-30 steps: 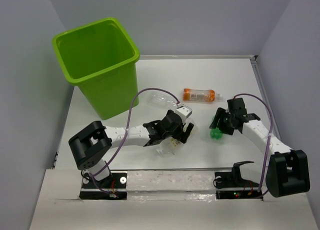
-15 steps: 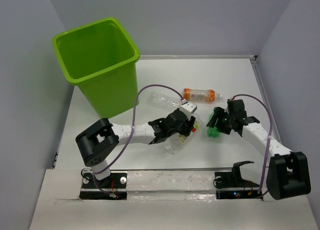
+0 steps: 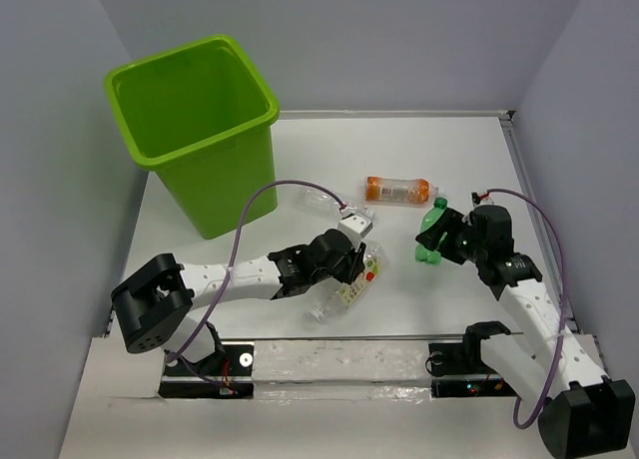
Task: Put the plastic bottles in the bin
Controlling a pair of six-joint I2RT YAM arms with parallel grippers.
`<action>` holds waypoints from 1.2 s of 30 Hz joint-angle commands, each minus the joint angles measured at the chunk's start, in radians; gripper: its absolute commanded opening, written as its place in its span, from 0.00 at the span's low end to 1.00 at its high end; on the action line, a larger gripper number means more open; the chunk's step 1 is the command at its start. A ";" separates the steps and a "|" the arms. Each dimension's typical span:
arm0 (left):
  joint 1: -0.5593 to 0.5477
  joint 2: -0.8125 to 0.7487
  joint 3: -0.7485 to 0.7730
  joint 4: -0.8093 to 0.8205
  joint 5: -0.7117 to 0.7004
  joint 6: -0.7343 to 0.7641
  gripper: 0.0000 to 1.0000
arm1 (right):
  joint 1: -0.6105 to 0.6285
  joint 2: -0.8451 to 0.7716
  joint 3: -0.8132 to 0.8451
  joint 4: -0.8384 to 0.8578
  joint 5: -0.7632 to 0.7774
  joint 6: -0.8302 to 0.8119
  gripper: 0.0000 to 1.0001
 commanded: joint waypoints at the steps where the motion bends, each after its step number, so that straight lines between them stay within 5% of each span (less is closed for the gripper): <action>1: -0.005 -0.046 -0.033 -0.149 0.020 -0.012 0.00 | 0.006 -0.040 0.059 -0.018 -0.020 0.001 0.21; 22: -0.009 -0.474 0.243 -0.399 -0.159 -0.034 0.00 | 0.015 -0.143 0.190 -0.038 -0.137 0.001 0.21; 27: -0.009 -0.474 0.531 -0.376 -0.299 0.060 0.00 | 0.025 -0.166 0.144 0.039 -0.205 0.041 0.20; 32: 0.010 -0.305 0.900 -0.380 -0.477 0.264 0.00 | 0.050 -0.183 0.101 0.092 -0.226 0.073 0.20; 36: 0.199 -0.201 1.098 -0.381 -0.394 0.284 0.00 | 0.113 -0.186 0.099 0.123 -0.221 0.089 0.20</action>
